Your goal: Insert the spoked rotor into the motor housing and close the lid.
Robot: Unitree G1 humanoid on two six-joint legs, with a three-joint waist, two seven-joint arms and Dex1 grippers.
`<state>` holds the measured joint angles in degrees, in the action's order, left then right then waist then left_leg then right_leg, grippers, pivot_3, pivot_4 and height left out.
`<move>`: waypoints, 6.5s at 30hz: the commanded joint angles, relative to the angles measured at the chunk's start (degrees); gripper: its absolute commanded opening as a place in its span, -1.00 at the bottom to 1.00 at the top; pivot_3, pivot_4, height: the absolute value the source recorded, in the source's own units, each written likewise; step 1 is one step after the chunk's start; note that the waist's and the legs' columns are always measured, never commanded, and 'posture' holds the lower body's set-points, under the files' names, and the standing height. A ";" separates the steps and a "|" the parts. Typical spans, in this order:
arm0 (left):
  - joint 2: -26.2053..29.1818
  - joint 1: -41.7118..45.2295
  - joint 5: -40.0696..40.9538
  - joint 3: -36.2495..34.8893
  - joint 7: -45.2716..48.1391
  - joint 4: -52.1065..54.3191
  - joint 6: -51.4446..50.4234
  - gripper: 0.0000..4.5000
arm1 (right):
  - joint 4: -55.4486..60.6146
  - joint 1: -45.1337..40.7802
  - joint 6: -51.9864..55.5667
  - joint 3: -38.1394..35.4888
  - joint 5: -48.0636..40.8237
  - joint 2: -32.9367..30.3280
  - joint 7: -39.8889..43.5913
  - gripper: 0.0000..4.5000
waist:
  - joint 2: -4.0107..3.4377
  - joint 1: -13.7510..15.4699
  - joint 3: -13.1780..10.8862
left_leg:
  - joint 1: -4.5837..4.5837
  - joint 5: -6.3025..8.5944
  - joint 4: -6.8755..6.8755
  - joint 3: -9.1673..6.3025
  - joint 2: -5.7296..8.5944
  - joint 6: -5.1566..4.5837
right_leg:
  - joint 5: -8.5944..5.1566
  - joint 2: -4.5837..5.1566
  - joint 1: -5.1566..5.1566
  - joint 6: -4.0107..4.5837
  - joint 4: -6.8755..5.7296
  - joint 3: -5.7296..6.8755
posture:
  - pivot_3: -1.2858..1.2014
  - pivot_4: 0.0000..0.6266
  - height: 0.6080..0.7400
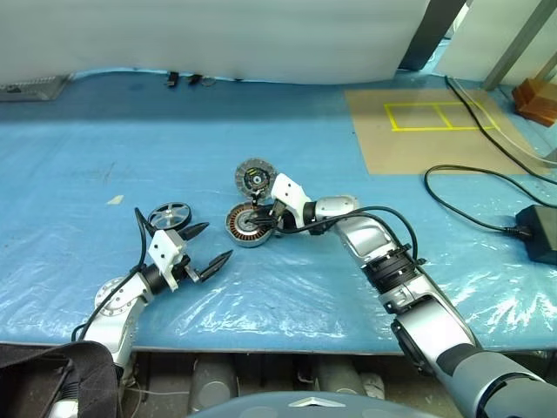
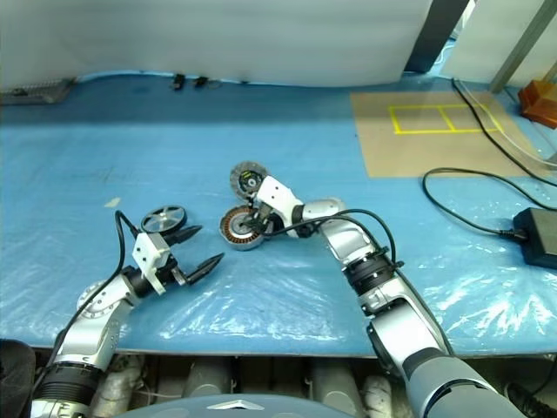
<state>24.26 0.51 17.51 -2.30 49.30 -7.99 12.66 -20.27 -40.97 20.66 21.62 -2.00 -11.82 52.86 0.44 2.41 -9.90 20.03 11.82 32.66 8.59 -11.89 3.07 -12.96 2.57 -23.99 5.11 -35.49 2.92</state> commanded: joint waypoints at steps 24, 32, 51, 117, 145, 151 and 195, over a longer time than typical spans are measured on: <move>0.14 0.62 -0.08 -0.40 -0.05 -0.14 1.87 1.00 | -2.88 -0.95 -3.33 -0.06 1.23 1.08 1.72 -0.72 | 0.00 0.10 0.00 | -0.01 0.00 0.04 0.00 0.00 0.00 | 0.00 0.01 0.00 0.01 -0.06 0.00 | 0.03 -0.52 1.00; -0.03 0.60 -0.24 -0.38 -0.09 -0.20 2.00 1.00 | -2.97 -0.30 -3.43 0.10 1.52 0.84 2.01 -0.72 | 0.00 0.08 0.00 | -0.01 0.00 0.05 0.00 0.00 0.00 | 0.00 0.01 0.00 0.01 -0.07 0.00 | 0.03 -0.52 1.00; -0.09 1.08 -0.83 0.02 -0.52 0.39 0.69 1.00 | 0.10 1.97 -0.94 -5.88 -5.97 5.68 1.14 -0.19 | 0.00 0.11 0.00 | -0.01 0.00 0.04 0.00 -0.02 0.00 | 0.00 0.01 0.00 0.01 -0.06 0.00 | 0.03 -0.52 1.00; 25.51 33.67 1.14 0.36 21.38 -24.53 -27.06 0.73 | 11.65 9.45 -2.82 -2.21 -3.29 -1.64 1.87 -1.00 | -0.12 0.25 0.10 | -0.32 -0.02 -0.41 -0.02 0.11 0.04 | -0.07 -0.05 0.39 -0.09 0.46 0.03 | 0.03 -0.52 1.00; 22.36 44.86 -13.19 8.40 30.69 -40.26 -25.51 -0.02 | 16.24 14.74 -0.79 -1.91 -2.97 -1.54 -4.21 -1.00 | -0.09 0.28 0.09 | -0.04 -0.03 -0.45 -0.09 0.07 0.07 | -0.04 0.04 0.26 -0.13 0.54 0.11 | 0.03 -0.52 1.00; 22.20 44.78 -14.88 8.89 29.83 -41.11 -25.13 -0.02 | 16.22 14.69 -0.87 -1.86 -2.82 -1.76 -4.49 -1.00 | -0.09 0.33 0.09 | -0.05 -0.03 -0.44 -0.10 0.07 0.07 | -0.04 0.05 0.28 -0.13 0.54 0.11 | 0.03 -0.52 1.00; 16.37 35.92 -3.88 1.67 30.50 -23.59 -35.33 -0.38 | 22.21 16.15 -0.90 -7.06 -7.50 -5.65 -2.95 -1.00 | -0.65 1.73 0.33 | -0.08 -0.04 -0.73 -0.05 0.25 0.04 | -0.15 0.31 0.32 -0.28 0.71 0.14 | 0.03 -0.52 1.00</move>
<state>40.99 36.20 10.96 0.28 78.73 -35.79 -21.31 -1.92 -25.41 19.77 16.95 -7.32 -16.75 49.37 -0.21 4.14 -9.57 20.08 11.78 31.94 8.53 -11.64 3.11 -13.11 2.87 -23.80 4.81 -34.79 3.08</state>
